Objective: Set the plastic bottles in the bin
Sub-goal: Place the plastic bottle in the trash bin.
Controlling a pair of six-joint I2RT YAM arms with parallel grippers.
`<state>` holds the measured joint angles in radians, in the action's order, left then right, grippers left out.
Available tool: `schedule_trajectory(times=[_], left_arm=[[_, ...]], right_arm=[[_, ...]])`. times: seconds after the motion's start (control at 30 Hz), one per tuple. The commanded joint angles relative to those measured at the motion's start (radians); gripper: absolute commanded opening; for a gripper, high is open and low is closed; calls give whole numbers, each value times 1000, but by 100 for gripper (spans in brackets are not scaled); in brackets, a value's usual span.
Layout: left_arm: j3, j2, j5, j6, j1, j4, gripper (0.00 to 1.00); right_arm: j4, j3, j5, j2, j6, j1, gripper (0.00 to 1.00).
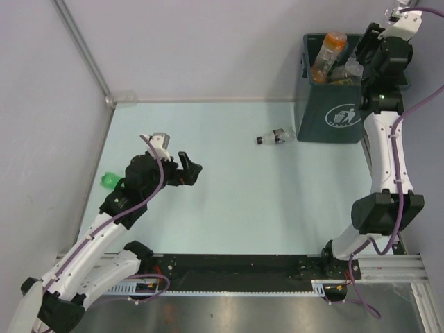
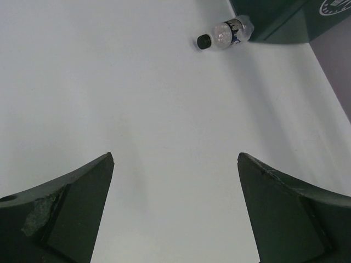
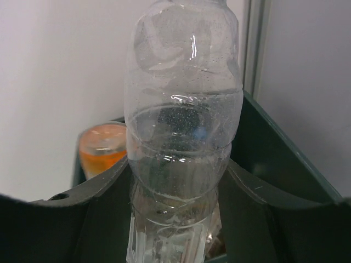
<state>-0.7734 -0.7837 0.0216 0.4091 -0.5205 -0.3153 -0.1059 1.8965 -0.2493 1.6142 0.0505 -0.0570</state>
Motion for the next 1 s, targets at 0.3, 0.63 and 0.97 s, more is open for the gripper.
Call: schedule_trajectory(times=[0.3,0.63,0.97], left_arm=[[0,-37,-14,-4,23,50,100],[-13,-58,-8,20,37,15,100],[-95,-97,199,123,117,-226,100]], right_arm=[[-132,400,51,299,29,-92,100],[-101,217,120,69,86,-92,100],[-146,-106,375,-247,225,-43,100]])
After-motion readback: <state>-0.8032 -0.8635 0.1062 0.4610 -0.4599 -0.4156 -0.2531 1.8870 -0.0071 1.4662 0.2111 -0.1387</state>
